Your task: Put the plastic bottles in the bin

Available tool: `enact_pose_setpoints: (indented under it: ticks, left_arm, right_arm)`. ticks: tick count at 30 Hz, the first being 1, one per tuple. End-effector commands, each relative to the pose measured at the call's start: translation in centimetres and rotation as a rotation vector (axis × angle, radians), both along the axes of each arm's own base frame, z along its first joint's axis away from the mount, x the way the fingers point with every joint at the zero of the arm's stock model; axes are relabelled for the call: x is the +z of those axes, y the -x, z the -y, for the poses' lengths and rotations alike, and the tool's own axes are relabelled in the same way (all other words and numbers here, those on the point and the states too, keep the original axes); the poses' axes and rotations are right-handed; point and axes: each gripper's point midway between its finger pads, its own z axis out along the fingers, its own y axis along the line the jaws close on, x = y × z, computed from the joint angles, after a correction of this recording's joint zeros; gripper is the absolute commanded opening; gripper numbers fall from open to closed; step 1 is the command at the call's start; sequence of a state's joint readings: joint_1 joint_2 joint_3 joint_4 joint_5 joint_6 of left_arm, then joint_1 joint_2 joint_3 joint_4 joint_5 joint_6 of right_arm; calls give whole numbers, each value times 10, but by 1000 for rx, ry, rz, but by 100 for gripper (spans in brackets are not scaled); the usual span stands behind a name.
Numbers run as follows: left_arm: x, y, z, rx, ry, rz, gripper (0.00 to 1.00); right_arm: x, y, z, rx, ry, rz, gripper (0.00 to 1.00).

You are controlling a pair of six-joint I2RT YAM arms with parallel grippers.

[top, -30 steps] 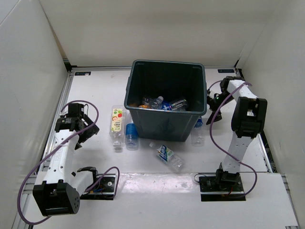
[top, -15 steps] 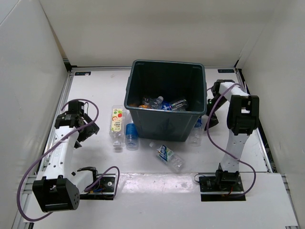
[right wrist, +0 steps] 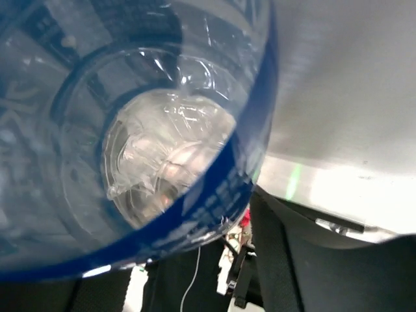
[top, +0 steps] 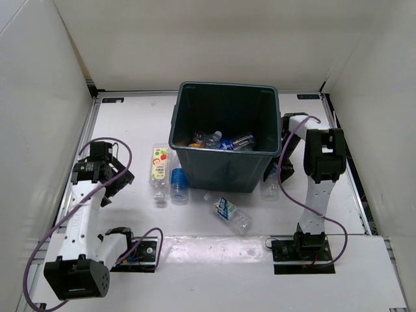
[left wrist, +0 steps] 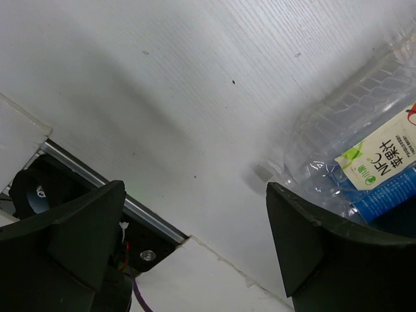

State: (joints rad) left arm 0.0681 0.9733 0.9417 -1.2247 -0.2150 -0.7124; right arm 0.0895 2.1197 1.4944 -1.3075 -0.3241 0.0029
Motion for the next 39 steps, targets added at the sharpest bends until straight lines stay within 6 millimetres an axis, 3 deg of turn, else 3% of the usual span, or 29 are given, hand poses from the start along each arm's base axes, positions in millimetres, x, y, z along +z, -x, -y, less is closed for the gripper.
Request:
enact_pose_setpoints:
  ticks: [1,8,11,12,21,22,24,25,26,30,36,39]
  left_arm:
    - [6,5,5,12,22,24,100]
    - [4,9,6,23,25,27,100]
    - [4,5,9,30,45,50,100]
    - [3,4,9,27,46,50,100]
    - [-2,-15,15,12,78,81,100]
    - [-3,-19,15,11,82,86,100]
    - [-3,-22,18,4,92,81,100]
    - [-4,-23,18,0,93,79,100]
    - [-3,-25,19,-3,97,85,100]
    - [0,-30,26,-15,117,106,100]
    - [4,-26,36,-17,152,157,100]
    - [5,-23,36,-24,146,170,100]
  right_arm:
    - [-3,11,11,12,107,-58,65]
    - [-8,16,24,7,135,-59,42]
    - [-3,15,27,-23,95,-38,16]
    - [-1,12,27,-34,76,-24,3]
    - [22,-5,16,-77,-15,119,0]
    - [22,-7,17,-54,-38,138,27]
    - [29,-11,16,-49,-56,173,68]
    - [34,-15,18,-45,-47,194,83]
    - [39,-17,20,-33,-29,223,90]
    - [49,-21,30,-51,-23,276,90]
    - [39,-30,21,-55,-88,252,90]
    - [31,-35,30,-35,-62,225,90]
